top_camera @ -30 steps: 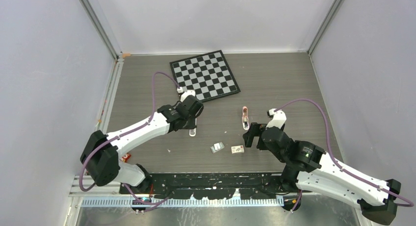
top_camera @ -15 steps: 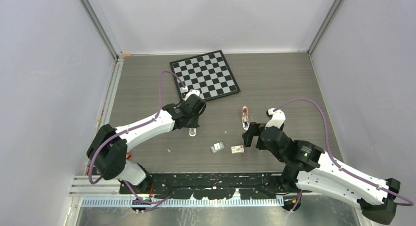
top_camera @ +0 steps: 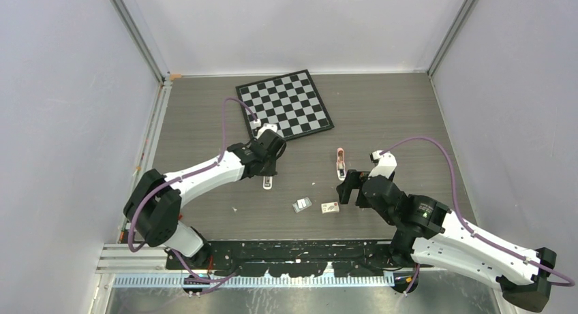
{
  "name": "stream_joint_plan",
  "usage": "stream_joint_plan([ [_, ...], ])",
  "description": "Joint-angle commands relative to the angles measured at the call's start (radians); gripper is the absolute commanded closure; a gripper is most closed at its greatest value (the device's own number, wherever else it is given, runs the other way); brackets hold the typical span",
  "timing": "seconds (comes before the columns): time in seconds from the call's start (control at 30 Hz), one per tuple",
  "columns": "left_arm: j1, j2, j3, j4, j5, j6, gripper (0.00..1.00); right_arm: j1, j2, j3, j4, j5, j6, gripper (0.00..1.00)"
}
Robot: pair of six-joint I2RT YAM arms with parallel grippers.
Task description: Load the staples into the stapler
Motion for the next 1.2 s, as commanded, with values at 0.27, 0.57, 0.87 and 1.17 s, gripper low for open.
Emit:
stream_joint_plan([
  [0.27, 0.011, 0.029, -0.006, 0.049, -0.009, 0.009, 0.81, -0.001, -0.006, 0.005, 0.031, 0.039, 0.010, 0.00],
  [0.57, 0.012, 0.046, -0.017, 0.055, -0.011, 0.005, 0.81, -0.001, -0.008, 0.005, 0.029, 0.043, 0.006, 0.00],
  [0.87, 0.012, 0.061, -0.027, 0.067, -0.010, -0.002, 0.81, -0.001, -0.015, 0.004, 0.021, 0.049, 0.006, 0.00],
  [1.17, 0.012, 0.079, -0.033, 0.079, -0.003, -0.004, 0.81, 0.000, -0.016, 0.005, 0.019, 0.050, 0.004, 0.00],
])
